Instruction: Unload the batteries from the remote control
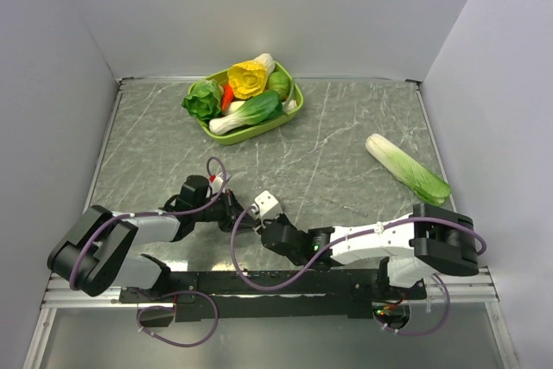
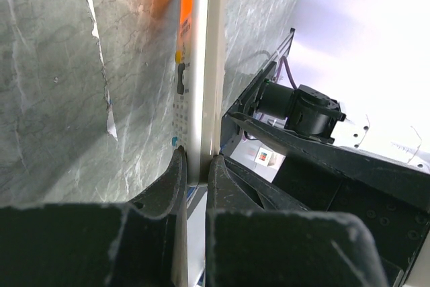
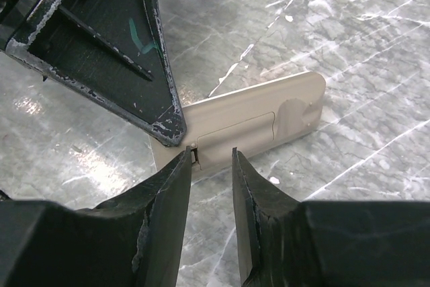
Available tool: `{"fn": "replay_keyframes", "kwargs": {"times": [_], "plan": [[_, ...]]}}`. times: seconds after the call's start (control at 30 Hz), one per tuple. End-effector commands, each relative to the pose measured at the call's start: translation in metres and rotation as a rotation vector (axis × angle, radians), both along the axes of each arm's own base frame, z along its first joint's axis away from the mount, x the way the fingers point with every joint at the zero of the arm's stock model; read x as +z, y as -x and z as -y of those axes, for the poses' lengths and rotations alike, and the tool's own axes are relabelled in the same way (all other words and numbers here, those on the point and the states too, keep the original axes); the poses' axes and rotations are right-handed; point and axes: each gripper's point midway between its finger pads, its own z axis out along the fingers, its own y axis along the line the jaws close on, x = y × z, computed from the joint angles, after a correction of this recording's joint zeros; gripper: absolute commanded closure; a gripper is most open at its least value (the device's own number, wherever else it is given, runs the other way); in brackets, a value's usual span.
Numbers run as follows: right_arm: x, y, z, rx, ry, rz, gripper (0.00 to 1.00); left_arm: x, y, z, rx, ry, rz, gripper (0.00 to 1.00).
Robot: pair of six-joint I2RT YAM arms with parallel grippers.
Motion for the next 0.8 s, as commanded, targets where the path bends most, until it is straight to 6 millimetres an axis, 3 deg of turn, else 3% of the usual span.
{"fn": "replay_keyframes", "kwargs": {"times": [0.0, 0.77], "plan": [[-0.004, -0.007, 0.011, -0.029, 0.103, 0.052, 0.62, 0.01, 0.005, 0.004, -0.043, 0.027, -0.012, 0.99], [0.009, -0.016, 0.012, -0.094, 0.149, 0.113, 0.63, 0.006, 0.005, 0.003, -0.041, 0.017, -0.019, 0.99]]}}
